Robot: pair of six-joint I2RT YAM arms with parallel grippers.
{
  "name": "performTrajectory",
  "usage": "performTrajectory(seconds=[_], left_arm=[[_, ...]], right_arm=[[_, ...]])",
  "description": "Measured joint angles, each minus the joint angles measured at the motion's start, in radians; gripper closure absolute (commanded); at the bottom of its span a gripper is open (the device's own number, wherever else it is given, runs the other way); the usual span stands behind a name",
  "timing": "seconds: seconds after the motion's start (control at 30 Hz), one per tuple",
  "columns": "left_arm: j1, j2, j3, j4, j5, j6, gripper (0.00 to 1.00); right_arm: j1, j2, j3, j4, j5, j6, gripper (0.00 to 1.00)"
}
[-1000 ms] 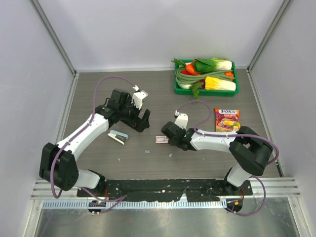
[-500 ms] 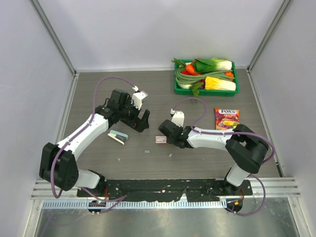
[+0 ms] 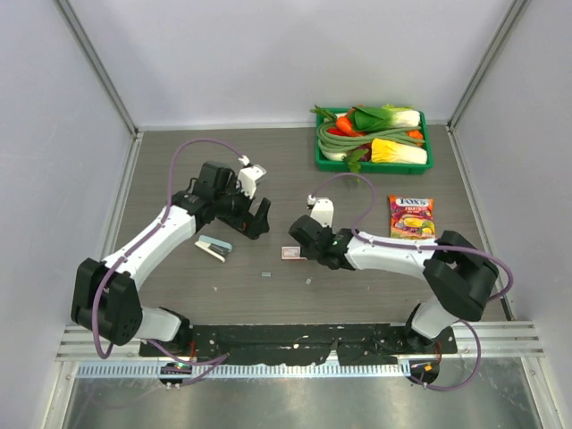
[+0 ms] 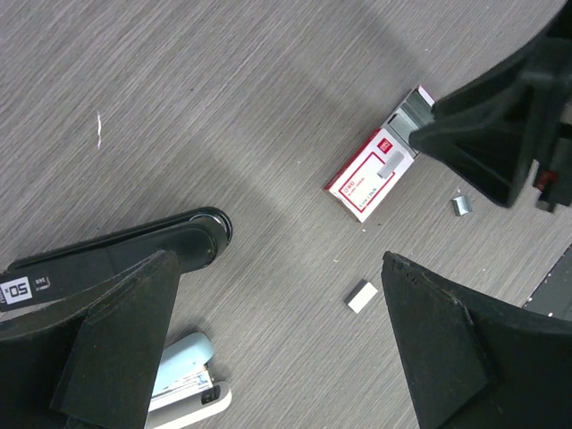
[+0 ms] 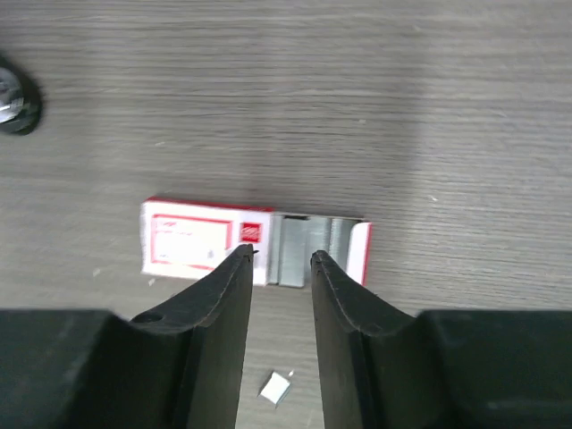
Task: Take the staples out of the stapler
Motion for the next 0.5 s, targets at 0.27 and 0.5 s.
performTrajectory(seconds=[0.27, 0.5], left_arm=[[0.126, 0.002, 0.033, -0.050, 0.063, -0.033, 0.00], [0.260, -0.003, 0.065, -0.092, 0.123, -0.053, 0.00]], right_arm=[[0.077, -0.105, -0.008, 0.124, -0.165, -0.232, 0.48], [0.091, -0.093, -0.011, 0.206, -0.481, -0.546, 0.41]])
